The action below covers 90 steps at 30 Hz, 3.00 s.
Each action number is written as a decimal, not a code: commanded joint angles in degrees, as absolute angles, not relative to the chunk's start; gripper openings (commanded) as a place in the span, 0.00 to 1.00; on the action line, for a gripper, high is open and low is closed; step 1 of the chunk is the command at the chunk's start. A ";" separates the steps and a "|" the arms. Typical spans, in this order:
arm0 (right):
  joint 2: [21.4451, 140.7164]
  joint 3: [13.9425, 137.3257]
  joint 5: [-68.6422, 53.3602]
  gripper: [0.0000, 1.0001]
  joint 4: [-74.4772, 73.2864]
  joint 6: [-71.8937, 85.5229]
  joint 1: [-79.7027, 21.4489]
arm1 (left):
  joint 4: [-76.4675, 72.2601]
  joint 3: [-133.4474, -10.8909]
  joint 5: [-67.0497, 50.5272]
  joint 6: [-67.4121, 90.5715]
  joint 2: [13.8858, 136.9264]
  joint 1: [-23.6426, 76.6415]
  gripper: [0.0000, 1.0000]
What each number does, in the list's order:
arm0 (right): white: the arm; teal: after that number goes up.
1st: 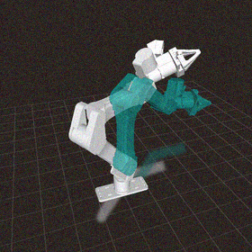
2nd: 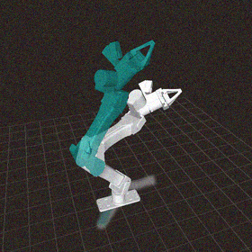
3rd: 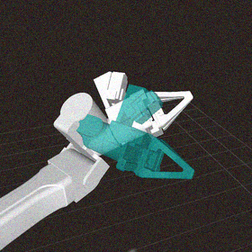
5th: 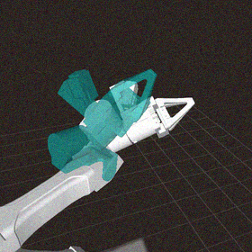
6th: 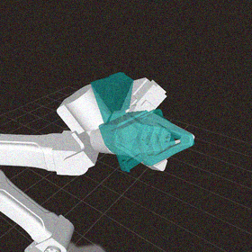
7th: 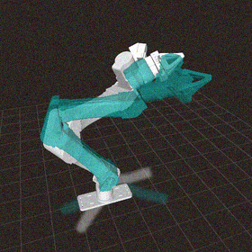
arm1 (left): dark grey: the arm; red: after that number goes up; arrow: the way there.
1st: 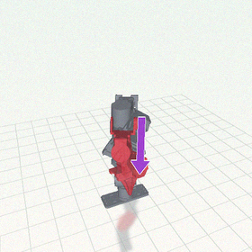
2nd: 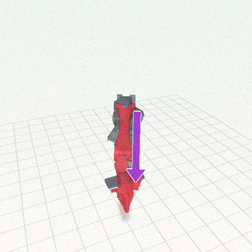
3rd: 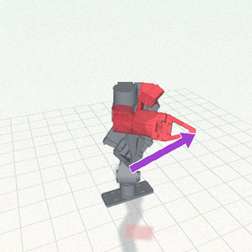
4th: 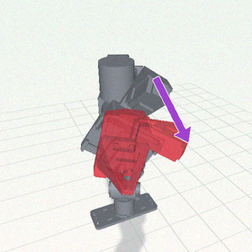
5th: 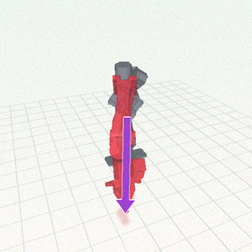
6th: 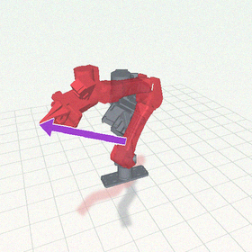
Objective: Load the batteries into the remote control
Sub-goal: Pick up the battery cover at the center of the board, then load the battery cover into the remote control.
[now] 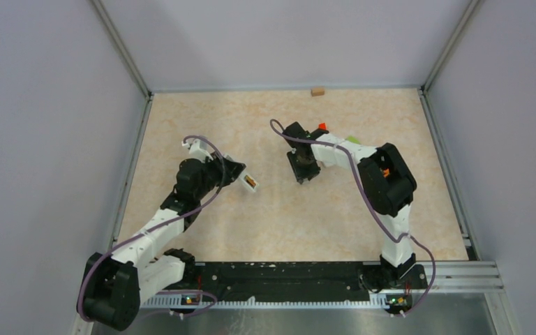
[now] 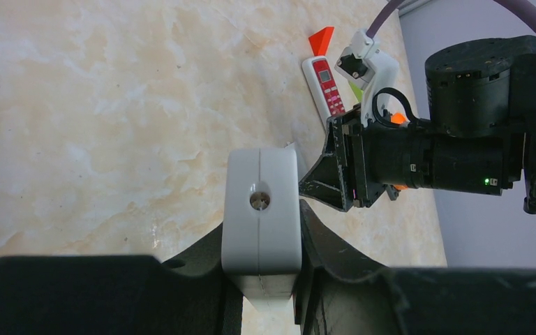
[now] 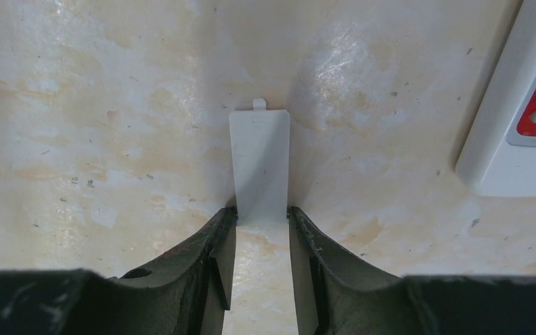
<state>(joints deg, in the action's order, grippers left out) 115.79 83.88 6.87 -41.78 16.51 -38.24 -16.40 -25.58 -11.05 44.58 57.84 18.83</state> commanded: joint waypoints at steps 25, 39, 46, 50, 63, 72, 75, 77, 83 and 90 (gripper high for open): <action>104.73 77.55 5.39 0.24 -39.91 13.88 -38.58 | -27.73 -31.21 -30.08 46.46 75.34 18.54 0.00; 94.30 67.23 -6.85 0.24 -33.85 10.10 -38.80 | -40.10 -38.75 -35.36 53.27 95.12 22.21 0.00; 93.18 66.53 -8.21 0.22 -32.72 10.14 -40.11 | -37.98 -43.74 -33.45 52.14 101.47 24.96 0.00; 92.58 66.88 -9.00 0.22 -32.05 10.85 -40.73 | -37.80 -45.53 -32.49 52.46 104.08 26.19 0.00; 94.75 66.81 -10.34 0.22 -29.64 12.68 -42.16 | -41.21 -45.78 -33.15 57.01 107.48 26.98 0.00; 97.10 67.32 -11.13 0.21 -29.45 13.26 -42.19 | -42.22 -44.69 -33.71 56.30 106.98 26.99 0.00; 97.41 67.46 -11.25 0.21 -29.58 13.23 -42.20 | -42.66 -44.40 -33.83 56.16 106.80 27.12 0.00; 97.53 67.35 -11.34 0.21 -29.63 13.18 -42.19 | -42.79 -44.36 -33.88 56.10 106.68 27.15 0.00; 97.78 67.25 -12.21 0.21 -30.24 12.46 -42.19 | -43.37 -44.29 -34.32 56.07 106.78 27.11 0.00; 97.85 67.06 -11.86 0.21 -31.09 11.99 -42.19 | -43.68 -44.32 -35.08 55.99 106.71 27.12 0.00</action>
<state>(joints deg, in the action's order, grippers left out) 97.27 66.72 -11.66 -31.31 12.60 -41.52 -39.13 -44.45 -33.50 56.47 106.80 26.89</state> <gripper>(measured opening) 0.282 0.293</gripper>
